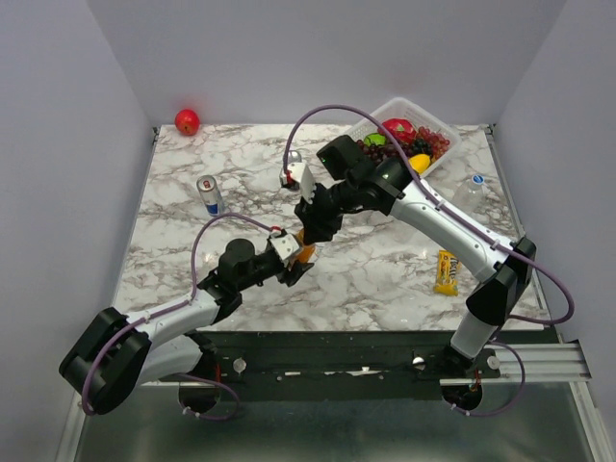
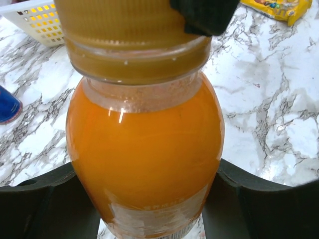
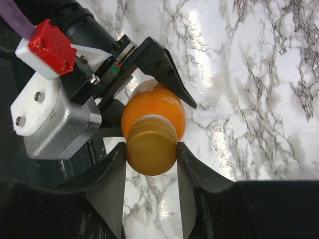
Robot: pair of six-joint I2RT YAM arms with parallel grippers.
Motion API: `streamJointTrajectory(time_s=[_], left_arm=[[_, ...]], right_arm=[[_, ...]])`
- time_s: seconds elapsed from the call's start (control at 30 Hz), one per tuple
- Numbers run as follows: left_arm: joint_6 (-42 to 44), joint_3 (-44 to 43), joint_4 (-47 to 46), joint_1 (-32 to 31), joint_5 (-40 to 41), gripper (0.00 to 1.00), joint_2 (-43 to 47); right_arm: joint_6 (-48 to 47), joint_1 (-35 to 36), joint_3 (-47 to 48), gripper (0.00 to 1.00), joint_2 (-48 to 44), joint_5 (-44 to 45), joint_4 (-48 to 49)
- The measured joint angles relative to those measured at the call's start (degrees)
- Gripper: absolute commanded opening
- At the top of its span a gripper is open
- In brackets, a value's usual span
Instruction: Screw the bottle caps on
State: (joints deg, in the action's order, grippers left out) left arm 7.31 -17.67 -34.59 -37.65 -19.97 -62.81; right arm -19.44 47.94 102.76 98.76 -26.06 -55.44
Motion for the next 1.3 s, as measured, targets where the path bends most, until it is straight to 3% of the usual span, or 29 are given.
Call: streamJointTrajectory(time_s=[0.03,0.13,0.33,0.43,0.53,0.7,0.9,1.3], left_arm=[[-0.74,0.0,-0.02,0.0,0.2,0.0,0.04],[-3.02,0.02,-1.38,-0.15,0.5,0.0,0.63],[-5.66,0.02,-3.48,-0.09,0.35,0.0,1.81],[-6.19,0.02,-3.41,-0.07,-0.28,0.0,1.84],[-6.43,0.02,-3.06,0.28,-2.45,0.0,1.9],[-6.43,-0.11,-1.86,0.98,-8.59,0.0,2.05],[-5.03,-1.29,1.36,1.27,-13.84,0.0,2.27],[-3.54,-2.58,4.52,1.6,-15.82,0.0,3.76]], right_arm=[[1.36,0.02,0.04,0.69,0.0,0.35,0.04],[4.68,0.13,0.07,0.8,-0.02,1.62,-0.85],[4.87,0.11,6.54,0.88,0.17,3.89,-6.38],[1.01,0.11,10.47,0.92,-0.74,4.42,-8.46],[-5.6,0.07,7.96,1.0,-4.35,4.81,-8.17],[-17.84,0.07,-2.08,0.99,-12.11,2.75,-2.64],[-26.64,0.04,0.15,1.0,-8.46,-4.59,0.55],[-38.66,1.27,1.84,0.99,-4.5,-13.27,-9.07]])
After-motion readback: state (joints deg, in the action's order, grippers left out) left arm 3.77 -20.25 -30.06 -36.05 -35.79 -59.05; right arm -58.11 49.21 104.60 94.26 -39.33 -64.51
